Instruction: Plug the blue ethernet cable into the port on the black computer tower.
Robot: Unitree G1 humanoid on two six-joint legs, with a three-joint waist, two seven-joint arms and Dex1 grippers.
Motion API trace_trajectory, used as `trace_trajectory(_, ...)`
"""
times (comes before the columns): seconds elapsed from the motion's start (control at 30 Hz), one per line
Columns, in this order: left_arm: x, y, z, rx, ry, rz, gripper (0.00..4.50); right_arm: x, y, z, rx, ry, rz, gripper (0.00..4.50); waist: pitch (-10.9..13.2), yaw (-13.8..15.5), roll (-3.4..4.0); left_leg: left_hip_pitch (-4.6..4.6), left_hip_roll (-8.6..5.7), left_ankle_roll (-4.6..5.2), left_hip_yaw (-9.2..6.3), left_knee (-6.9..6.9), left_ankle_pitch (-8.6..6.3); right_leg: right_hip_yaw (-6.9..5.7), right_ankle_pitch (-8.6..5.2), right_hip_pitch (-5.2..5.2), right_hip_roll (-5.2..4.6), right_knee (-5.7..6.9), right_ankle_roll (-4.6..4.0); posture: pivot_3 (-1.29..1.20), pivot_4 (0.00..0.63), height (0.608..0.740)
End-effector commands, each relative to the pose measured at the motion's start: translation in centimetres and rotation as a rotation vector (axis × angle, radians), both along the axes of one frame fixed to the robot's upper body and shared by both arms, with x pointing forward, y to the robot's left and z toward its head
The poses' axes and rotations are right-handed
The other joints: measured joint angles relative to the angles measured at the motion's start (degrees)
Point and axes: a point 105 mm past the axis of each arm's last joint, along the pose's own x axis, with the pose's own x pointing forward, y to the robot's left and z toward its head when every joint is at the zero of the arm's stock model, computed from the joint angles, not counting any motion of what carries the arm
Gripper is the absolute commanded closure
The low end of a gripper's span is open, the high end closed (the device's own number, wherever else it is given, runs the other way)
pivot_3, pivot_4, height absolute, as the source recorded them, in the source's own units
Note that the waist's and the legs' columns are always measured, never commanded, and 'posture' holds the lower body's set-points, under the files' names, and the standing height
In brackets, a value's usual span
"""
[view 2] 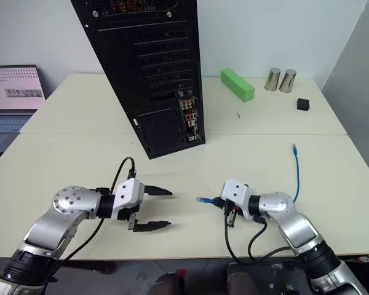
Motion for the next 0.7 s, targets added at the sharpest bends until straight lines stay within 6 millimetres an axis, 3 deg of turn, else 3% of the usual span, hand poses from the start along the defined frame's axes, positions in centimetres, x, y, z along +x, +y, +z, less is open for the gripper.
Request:
trace_trajectory(0.03,1.1,-1.0,0.8,-0.026,-0.047,-0.005,0.0,-0.2,0.5,2.4,0.027,-0.061,0.043,4.45,0.0,0.03,0.0,-0.01,0.0,0.0,0.0,0.01,0.0,0.0,0.0,0.0,0.0,0.0,0.0,0.0,0.15,0.74)
trace_trajectory(0.2,1.8,-2.6,0.9,-0.038,-0.064,-0.055,0.0,-0.8,1.8,3.9,0.044,-0.082,0.091,4.45,0.0,0.02,0.0,-0.01,0.01,0.0,-0.02,-0.01,0.0,-0.01,0.01,-0.01,0.0,0.01,-0.01,0.0,0.15,0.74)
trace_trajectory(0.5,2.1,-3.9,1.0,-0.043,-0.064,-0.105,0.0,-1.0,2.3,4.4,0.031,-0.101,0.111,4.45,0.0,-0.06,0.0,-0.02,-0.01,0.0,-0.05,0.01,0.0,-0.03,0.02,0.0,-0.01,0.02,-0.03,0.0,0.15,0.74)
trace_trajectory(0.7,2.3,-4.1,1.2,-0.042,-0.069,-0.107,1.04,-1.0,2.4,4.5,0.024,-0.107,0.118,4.5,0.0,-0.06,0.0,-0.01,-0.01,0.0,-0.06,0.0,0.0,-0.03,0.01,0.0,-0.01,0.03,-0.01,0.0,0.15,0.74)
